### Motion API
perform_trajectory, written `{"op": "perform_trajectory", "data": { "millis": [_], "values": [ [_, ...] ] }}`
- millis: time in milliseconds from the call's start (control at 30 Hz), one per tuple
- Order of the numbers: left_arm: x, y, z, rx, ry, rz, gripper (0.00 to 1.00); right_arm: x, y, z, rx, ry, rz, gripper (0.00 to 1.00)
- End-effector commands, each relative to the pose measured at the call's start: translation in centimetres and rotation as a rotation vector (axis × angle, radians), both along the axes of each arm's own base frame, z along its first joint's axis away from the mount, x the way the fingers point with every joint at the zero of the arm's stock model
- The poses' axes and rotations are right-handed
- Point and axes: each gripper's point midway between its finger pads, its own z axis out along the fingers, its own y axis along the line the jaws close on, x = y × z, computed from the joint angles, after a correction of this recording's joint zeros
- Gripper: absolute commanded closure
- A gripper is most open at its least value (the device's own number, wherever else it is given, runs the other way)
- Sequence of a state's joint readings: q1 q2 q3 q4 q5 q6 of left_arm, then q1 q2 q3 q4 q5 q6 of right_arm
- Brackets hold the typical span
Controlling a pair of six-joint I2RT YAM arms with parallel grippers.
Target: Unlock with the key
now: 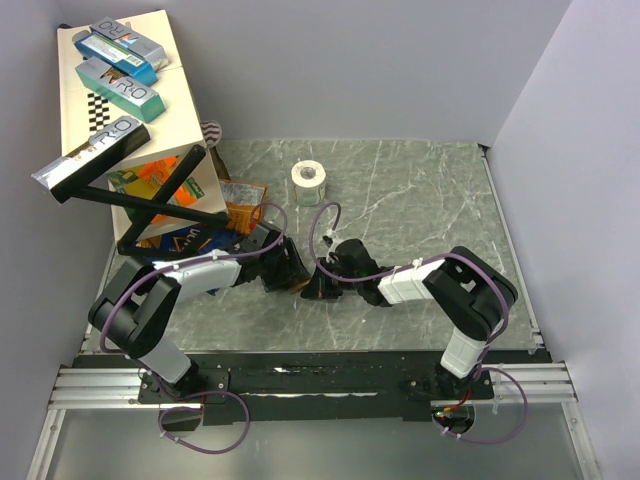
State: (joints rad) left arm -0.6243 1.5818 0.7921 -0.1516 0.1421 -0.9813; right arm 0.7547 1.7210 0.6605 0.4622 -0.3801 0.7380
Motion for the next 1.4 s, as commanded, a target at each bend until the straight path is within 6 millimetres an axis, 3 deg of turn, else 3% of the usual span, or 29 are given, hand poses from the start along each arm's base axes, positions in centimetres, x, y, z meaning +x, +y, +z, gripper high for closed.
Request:
{"op": "perform_trajectory", "data": {
  "millis": [0, 133, 400, 767, 1200, 1367],
  "values": [
    [-7.3, 2.3, -4.3, 0.107, 0.255, -0.129, 0.99, 7.1, 1.2, 7.6, 0.141, -0.290, -0.171, 1.00],
    [-7.0, 2.2, -3.5, 0.095, 0.214, -0.135, 0.99, 6.7, 1.0, 8.4, 0.171, -0.284, -0.164, 1.00],
    [-6.0, 1.2, 0.2, -0.021, 0.063, -0.138, 0.99, 4.6, -0.5, 10.4, 0.250, -0.281, -0.124, 1.00],
    [-5.7, 0.6, 4.0, -0.173, -0.094, -0.120, 0.99, 3.2, -1.0, 11.6, 0.308, -0.264, -0.093, 1.00],
    [-6.3, 0.4, 5.4, -0.254, -0.150, -0.134, 0.99, 2.7, -1.1, 13.2, 0.407, -0.238, -0.062, 1.00],
    [-6.1, -0.4, 6.8, -0.315, -0.205, -0.162, 0.99, 3.1, -1.7, 13.5, 0.435, -0.217, -0.085, 1.00]
  ]
}}
